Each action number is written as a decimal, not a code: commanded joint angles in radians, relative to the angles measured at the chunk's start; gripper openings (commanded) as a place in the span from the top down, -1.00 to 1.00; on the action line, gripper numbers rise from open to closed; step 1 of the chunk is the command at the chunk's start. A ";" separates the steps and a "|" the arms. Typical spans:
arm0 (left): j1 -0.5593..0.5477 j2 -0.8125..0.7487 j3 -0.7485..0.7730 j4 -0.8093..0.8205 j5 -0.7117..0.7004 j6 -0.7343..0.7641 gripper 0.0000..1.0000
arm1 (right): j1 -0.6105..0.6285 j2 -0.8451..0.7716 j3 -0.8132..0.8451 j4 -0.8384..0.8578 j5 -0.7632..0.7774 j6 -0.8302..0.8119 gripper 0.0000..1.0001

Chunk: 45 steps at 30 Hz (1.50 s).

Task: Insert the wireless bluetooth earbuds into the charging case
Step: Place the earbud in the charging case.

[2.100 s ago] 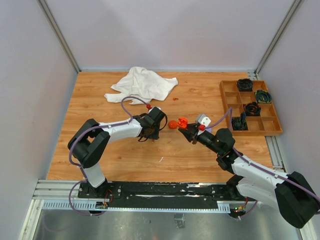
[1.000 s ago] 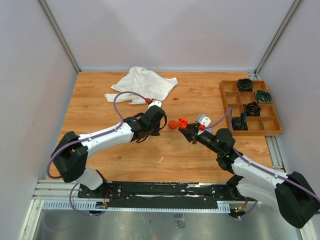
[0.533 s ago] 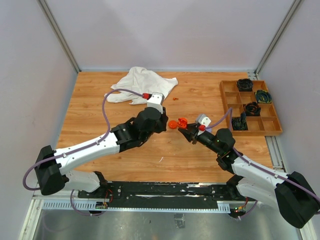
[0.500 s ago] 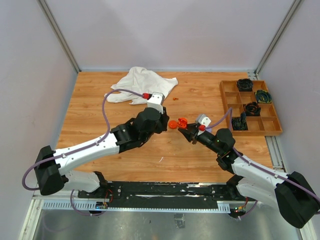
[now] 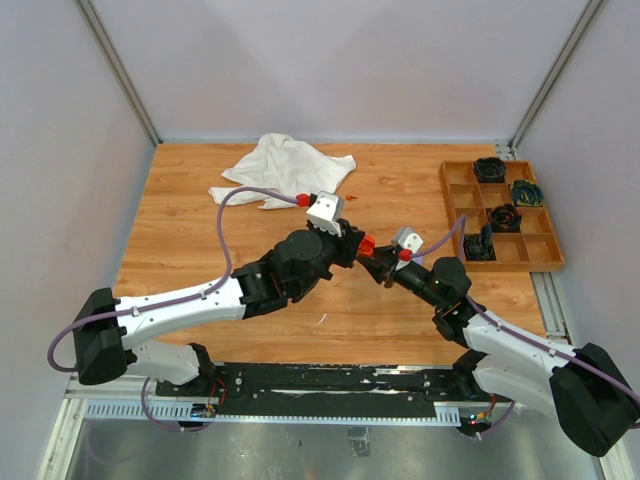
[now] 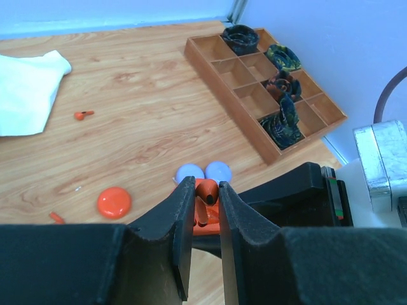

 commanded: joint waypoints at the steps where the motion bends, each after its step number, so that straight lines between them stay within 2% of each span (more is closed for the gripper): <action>1: -0.017 0.035 -0.015 0.108 -0.004 0.029 0.50 | 0.014 -0.008 0.004 0.054 -0.013 0.013 0.89; 20: -0.045 0.032 -0.136 0.315 -0.018 0.051 0.50 | 0.014 -0.040 0.005 0.061 -0.016 0.054 0.91; 45: -0.049 0.068 -0.166 0.397 -0.017 0.099 0.50 | 0.014 -0.054 0.005 0.062 -0.019 0.063 0.92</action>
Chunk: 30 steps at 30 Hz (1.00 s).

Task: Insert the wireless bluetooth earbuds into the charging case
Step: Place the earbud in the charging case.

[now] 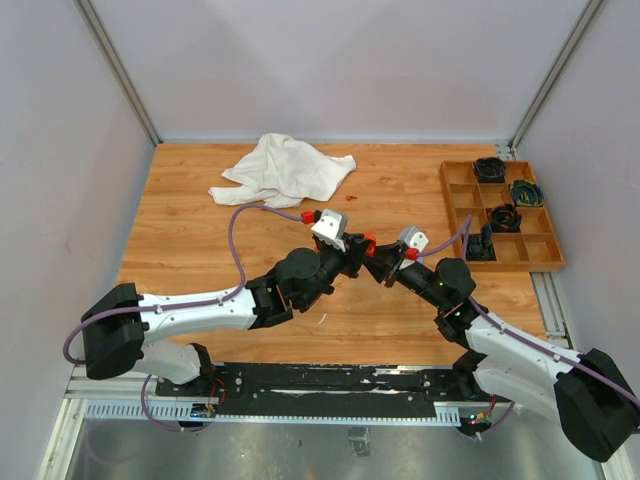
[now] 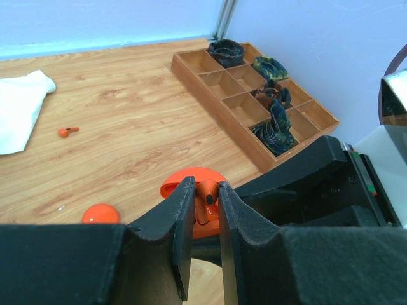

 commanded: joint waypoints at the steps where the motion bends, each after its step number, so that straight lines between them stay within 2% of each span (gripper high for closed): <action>1: -0.013 0.007 -0.016 0.047 -0.012 0.012 0.50 | 0.013 -0.022 0.004 0.039 -0.009 0.006 0.92; 30: -0.032 -0.016 -0.057 0.041 0.003 0.025 0.46 | 0.013 -0.031 0.000 0.038 0.007 0.000 0.92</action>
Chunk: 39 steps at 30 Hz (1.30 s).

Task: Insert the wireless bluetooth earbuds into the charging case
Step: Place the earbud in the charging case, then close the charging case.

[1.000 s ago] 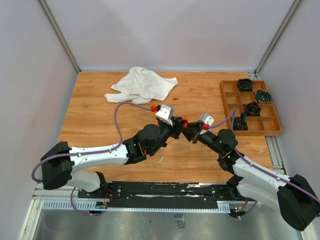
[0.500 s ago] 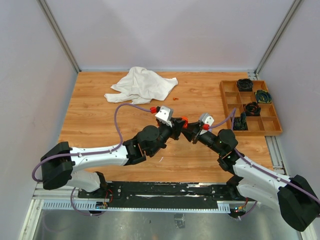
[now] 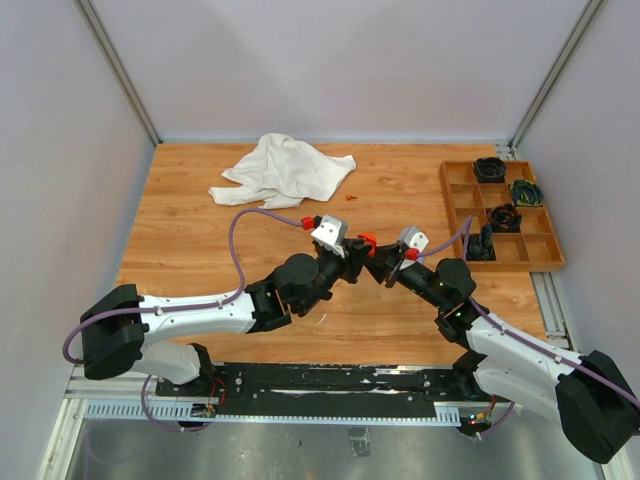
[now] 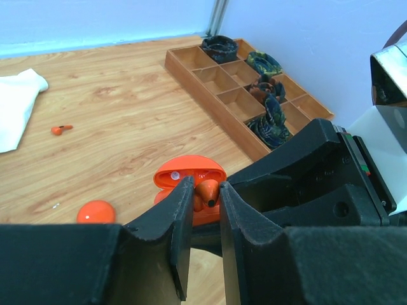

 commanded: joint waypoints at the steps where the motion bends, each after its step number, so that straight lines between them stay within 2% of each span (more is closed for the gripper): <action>1: -0.014 -0.008 -0.013 0.002 -0.003 0.018 0.45 | 0.013 -0.018 0.001 0.054 0.006 0.000 0.92; 9: -0.015 -0.015 -0.004 -0.012 0.006 -0.014 0.24 | 0.014 -0.014 0.001 0.053 0.007 -0.001 0.92; 16: -0.015 -0.053 0.074 -0.154 0.052 -0.093 0.08 | 0.013 -0.010 0.001 0.053 0.005 0.000 0.92; 23: -0.003 -0.089 0.105 -0.233 0.110 -0.154 0.02 | 0.014 -0.013 0.001 0.052 0.001 0.000 0.92; 28: 0.090 -0.145 0.115 -0.303 0.248 -0.185 -0.03 | 0.014 -0.013 0.006 0.041 -0.012 -0.010 0.92; 35: 0.204 -0.236 0.102 -0.401 0.401 -0.131 -0.46 | 0.012 -0.009 0.023 0.025 -0.062 -0.014 0.92; 39: 0.283 -0.271 0.076 -0.407 0.559 -0.133 -0.63 | 0.012 0.004 0.044 0.011 -0.117 -0.007 0.91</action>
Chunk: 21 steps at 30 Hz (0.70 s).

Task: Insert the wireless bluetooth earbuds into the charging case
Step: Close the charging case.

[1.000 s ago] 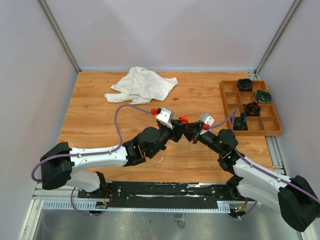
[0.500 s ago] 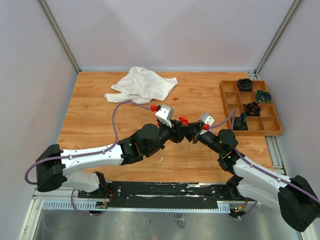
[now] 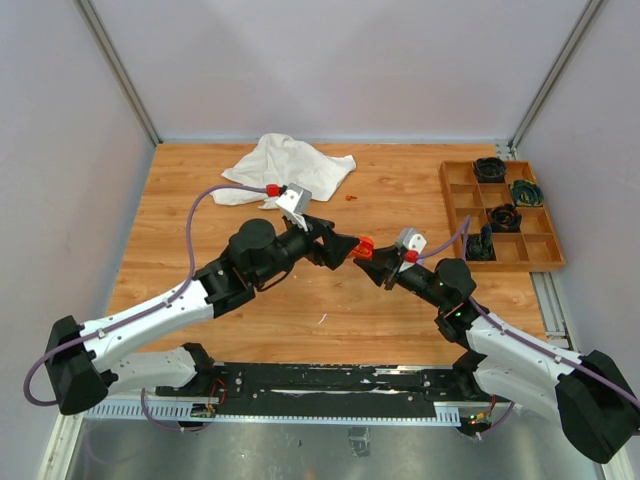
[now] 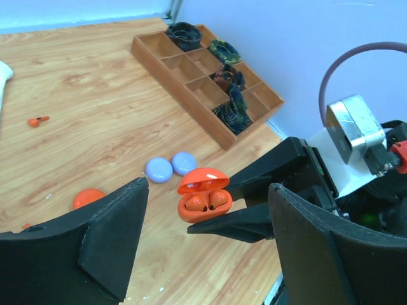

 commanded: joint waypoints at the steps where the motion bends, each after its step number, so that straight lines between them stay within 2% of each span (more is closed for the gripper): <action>1: 0.080 -0.041 -0.010 -0.026 0.217 0.009 -0.64 | 0.013 0.006 0.048 0.006 -0.080 -0.003 0.91; 4: 0.137 -0.040 -0.022 -0.018 0.326 -0.007 -0.72 | 0.012 0.011 0.069 -0.010 -0.118 0.002 0.91; 10: 0.214 0.005 -0.050 0.050 0.511 -0.064 -0.73 | 0.014 0.017 0.103 -0.039 -0.185 0.020 0.92; 21: 0.237 0.104 -0.077 0.182 0.745 -0.136 -0.64 | 0.012 0.039 0.145 -0.060 -0.250 0.061 0.93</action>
